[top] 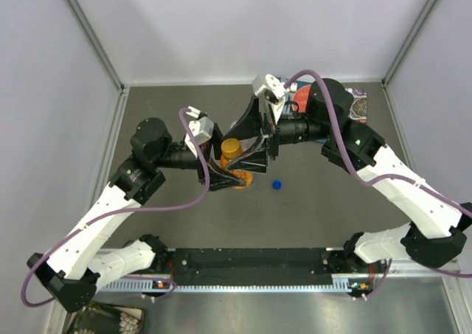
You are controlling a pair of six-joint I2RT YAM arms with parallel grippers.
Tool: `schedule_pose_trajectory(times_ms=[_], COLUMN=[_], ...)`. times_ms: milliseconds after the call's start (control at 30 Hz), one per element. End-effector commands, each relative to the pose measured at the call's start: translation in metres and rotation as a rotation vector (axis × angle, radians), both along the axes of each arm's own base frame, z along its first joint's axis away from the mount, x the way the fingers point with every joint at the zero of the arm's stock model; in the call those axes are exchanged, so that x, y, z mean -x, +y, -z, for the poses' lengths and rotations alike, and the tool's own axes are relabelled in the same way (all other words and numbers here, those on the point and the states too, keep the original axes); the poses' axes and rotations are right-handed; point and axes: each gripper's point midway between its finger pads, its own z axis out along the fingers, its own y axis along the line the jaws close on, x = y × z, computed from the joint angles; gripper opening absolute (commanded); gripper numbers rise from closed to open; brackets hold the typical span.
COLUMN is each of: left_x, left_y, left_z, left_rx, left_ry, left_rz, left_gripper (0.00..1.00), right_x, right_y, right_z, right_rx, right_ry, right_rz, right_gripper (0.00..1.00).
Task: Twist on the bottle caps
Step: Screw the bottle cap onto the plastic bottle.
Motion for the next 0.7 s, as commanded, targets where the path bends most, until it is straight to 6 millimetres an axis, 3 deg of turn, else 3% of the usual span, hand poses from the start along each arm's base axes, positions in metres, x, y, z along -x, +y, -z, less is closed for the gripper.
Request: schedule_pose_trajectory(times_ms=[0,400,667], left_x=[-0.009,-0.01,-0.012], left_y=[0.001,0.002,0.003], left_z=[-0.022,-0.026,-0.025], left_rx=[0.05,0.057,0.049], left_ry=[-0.08,-0.095,-0.111], left_rz=[-0.05,-0.064,-0.076], left_gripper=[0.02,0.01,0.01], right_x=[0.01,-0.004,-0.012], right_y=[-0.002,0.01,0.011], right_z=[-0.014,0.018,0.023], right_rx=[-0.057,-0.001,0.015], right_ry=[-0.013,0.044,0.045], right_rz=[-0.06,-0.024,0.01], right_gripper=[0.75,0.63,0.55])
